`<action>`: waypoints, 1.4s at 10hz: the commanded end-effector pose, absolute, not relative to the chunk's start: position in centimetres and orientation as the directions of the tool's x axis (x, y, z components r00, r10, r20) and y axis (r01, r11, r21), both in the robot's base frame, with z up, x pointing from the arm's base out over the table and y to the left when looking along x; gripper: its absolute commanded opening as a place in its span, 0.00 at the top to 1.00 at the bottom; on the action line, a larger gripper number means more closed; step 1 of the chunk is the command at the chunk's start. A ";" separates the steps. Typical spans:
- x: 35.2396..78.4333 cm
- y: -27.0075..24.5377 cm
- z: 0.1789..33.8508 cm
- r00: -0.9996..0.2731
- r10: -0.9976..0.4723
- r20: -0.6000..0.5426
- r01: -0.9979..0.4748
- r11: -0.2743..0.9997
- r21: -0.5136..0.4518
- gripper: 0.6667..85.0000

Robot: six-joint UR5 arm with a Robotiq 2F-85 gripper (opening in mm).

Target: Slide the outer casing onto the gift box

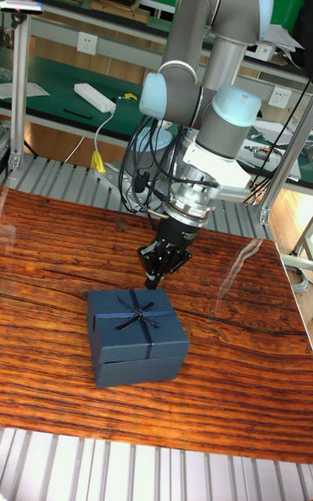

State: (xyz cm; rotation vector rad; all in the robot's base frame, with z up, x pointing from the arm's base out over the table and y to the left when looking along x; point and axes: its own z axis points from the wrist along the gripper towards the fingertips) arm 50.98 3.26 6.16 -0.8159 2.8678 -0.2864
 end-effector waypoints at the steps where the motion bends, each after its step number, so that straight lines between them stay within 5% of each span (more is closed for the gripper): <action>1: 51.6 3.4 6.5 -0.848 -0.522 -0.096 -0.493 0.841 -0.222 1.00; 14: 51.9 3.7 7.1 -0.867 -0.489 -0.096 -0.456 0.856 -0.244 1.00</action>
